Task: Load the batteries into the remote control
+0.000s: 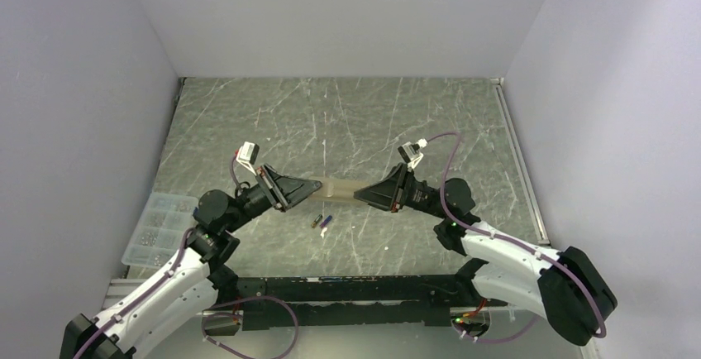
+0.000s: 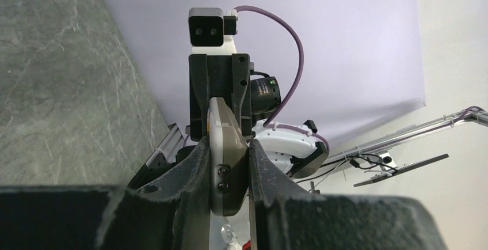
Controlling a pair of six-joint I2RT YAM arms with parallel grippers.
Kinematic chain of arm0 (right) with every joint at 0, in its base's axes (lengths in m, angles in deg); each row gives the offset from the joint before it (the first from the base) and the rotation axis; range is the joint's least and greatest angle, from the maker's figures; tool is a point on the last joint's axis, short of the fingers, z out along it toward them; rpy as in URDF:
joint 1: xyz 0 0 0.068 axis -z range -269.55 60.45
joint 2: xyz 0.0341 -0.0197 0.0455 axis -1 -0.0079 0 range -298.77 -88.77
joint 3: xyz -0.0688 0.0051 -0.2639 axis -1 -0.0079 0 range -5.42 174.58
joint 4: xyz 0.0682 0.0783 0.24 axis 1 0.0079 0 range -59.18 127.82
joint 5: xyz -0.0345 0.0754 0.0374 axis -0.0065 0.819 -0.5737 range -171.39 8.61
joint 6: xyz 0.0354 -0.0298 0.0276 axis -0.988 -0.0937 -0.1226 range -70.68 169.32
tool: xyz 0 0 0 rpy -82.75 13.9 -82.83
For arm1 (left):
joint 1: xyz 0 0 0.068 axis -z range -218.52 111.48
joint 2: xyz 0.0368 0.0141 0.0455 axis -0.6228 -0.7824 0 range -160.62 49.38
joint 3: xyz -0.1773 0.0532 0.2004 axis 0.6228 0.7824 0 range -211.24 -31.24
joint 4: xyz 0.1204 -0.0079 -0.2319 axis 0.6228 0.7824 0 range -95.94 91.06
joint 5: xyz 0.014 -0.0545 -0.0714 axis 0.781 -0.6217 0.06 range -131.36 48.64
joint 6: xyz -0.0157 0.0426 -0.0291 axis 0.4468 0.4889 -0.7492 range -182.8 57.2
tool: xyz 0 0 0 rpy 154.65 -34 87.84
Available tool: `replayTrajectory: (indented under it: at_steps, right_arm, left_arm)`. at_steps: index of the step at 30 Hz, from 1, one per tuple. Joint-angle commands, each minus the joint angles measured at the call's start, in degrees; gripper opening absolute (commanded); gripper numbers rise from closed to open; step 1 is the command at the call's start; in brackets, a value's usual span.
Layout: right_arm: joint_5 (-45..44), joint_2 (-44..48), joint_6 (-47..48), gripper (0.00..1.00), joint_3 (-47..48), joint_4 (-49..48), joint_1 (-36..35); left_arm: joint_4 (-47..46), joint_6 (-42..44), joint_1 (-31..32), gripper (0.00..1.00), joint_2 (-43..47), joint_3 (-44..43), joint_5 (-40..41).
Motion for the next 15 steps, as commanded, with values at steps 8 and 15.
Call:
replayTrajectory:
  at_steps: [8,15]
  right_arm:
    - [-0.48,4.54,4.19,0.0,4.1,3.99,-0.34]
    - [1.22,7.04,9.47,0.0,7.09,13.11,-0.29]
  left_arm:
    - [5.25,4.18,0.08,0.53,-0.75,-5.38,-8.09]
    - [12.31,9.14,0.0,0.64,-2.36,-10.4,-13.41]
